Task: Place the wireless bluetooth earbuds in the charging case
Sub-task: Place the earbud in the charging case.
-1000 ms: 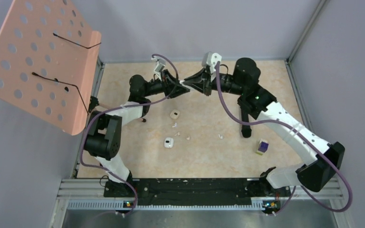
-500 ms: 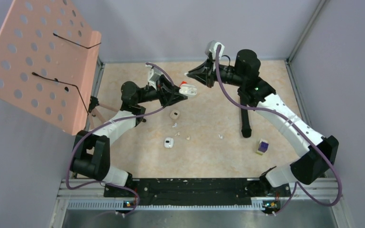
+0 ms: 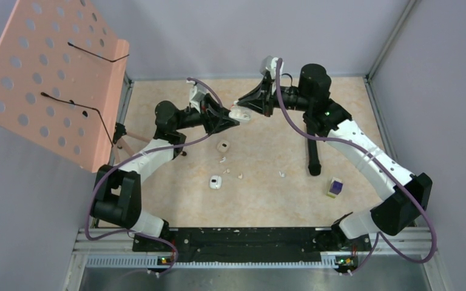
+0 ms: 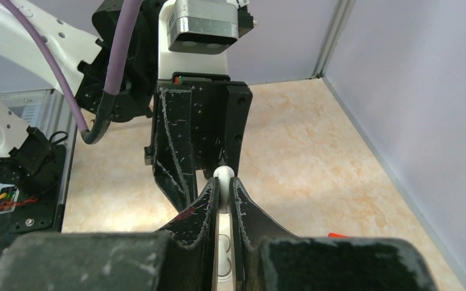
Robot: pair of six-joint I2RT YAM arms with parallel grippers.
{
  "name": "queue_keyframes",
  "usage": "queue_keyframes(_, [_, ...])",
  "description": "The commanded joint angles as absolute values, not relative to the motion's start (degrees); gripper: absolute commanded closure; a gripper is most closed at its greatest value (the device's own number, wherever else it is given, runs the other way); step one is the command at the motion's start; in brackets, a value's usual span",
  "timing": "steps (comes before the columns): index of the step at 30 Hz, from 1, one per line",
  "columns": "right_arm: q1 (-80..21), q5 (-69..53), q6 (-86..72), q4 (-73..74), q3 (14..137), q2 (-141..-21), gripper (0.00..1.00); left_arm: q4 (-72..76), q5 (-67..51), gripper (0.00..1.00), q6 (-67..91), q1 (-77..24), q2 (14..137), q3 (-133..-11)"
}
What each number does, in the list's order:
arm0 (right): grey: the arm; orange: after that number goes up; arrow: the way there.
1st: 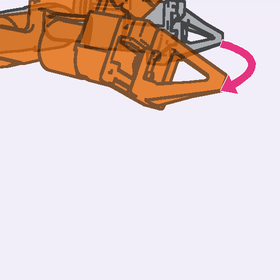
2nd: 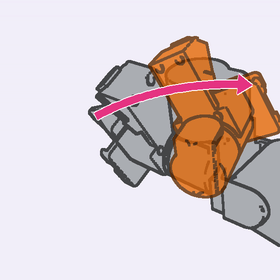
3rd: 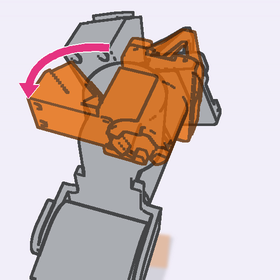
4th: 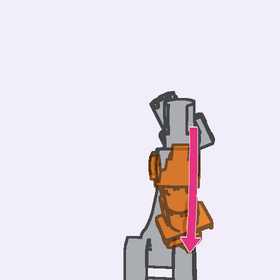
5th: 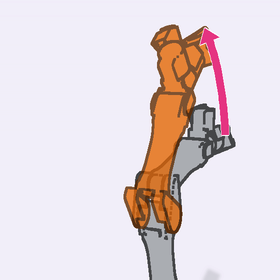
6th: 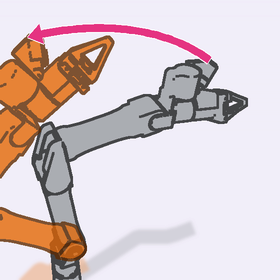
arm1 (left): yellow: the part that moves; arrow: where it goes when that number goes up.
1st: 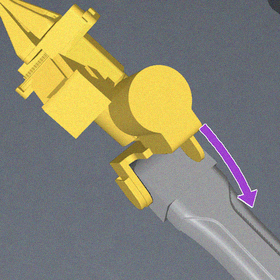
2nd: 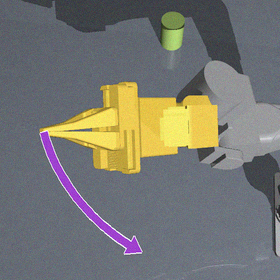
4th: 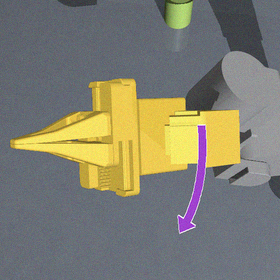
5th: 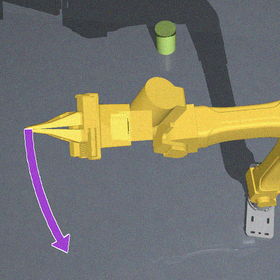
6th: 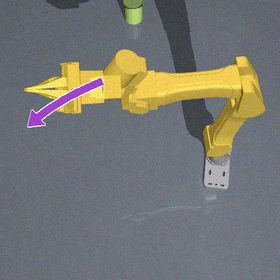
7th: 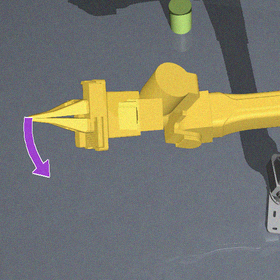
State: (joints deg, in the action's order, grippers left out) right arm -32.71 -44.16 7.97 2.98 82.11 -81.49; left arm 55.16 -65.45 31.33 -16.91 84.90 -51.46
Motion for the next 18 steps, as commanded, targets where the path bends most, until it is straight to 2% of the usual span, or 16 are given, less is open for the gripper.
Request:
queue_keyframes(1, [-32.52, -45.92, 8.16, 1.37, 81.82, -80.83, 1.00, 57.18, -67.44, 1.00, 30.55, -16.66, 84.83, -54.41])
queue_keyframes(18, [-32.59, -48.16, 9.02, 1.29, 82.48, -83.90, 1.00, 57.25, -67.25, 1.00, 30.87, -16.64, 84.79, -56.49])
